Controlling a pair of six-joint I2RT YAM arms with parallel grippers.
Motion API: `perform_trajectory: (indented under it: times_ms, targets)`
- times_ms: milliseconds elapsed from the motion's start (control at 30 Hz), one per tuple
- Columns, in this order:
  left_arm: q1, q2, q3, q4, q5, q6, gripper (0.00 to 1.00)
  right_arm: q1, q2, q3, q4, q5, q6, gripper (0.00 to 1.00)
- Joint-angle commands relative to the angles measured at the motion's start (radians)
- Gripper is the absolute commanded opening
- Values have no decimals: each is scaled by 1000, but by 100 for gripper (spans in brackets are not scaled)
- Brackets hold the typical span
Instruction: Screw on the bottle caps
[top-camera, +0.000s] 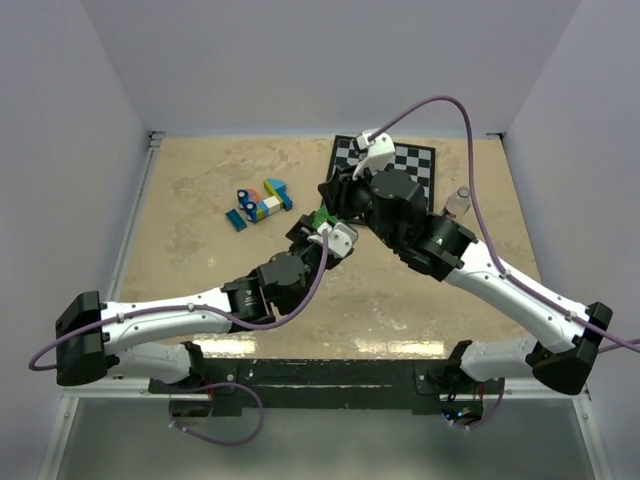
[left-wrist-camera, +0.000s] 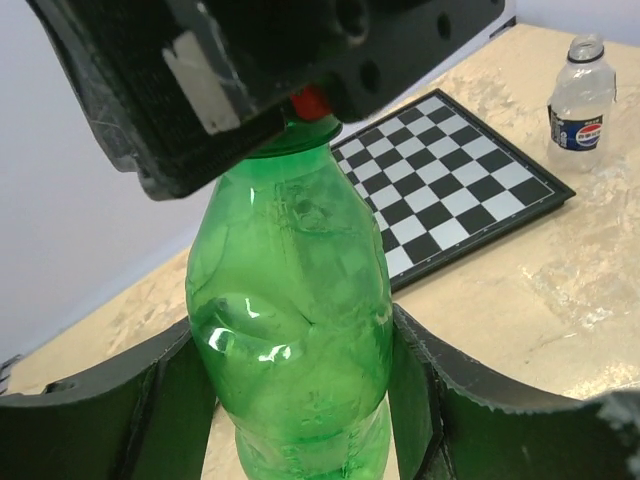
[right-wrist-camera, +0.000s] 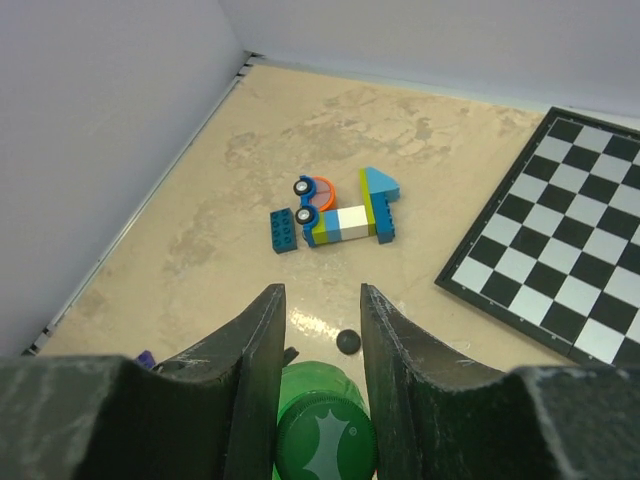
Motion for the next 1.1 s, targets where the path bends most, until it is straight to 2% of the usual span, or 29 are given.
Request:
perform_trajectory:
  times_ms: [0,33,67,133,233,367,433,633,800,1067]
  targets:
    - [-75,-49,81,208,53,120,0,-14,6,-65,-13,-2,12,0]
    - [-74,-57,73,191,56,102,0,-15,-5,-61,1,-30,15,0]
    - [-66,-71,65,161,65,74,0,-17,-14,-47,18,-60,11,7]
    - [-36,-104,39,102,114,4,0,-26,-28,-21,33,-117,-1,27]
    - [46,-160,7,-5,227,-134,0,-57,-55,13,65,-224,-17,51]
    - [168,-235,-53,-59,474,-271,0,-147,-101,24,130,-447,-35,67]
    - [234,-261,-70,-67,597,-317,0,-213,-114,24,167,-607,-32,73]
    - [406,-278,-91,-18,976,-451,0,-271,-118,-2,248,-908,-58,77]
    - [492,-263,-111,108,1201,-560,0,-297,-126,-68,366,-1027,-9,76]
    - [506,-195,-108,231,1377,-659,0,-305,-125,-94,426,-1134,12,74]
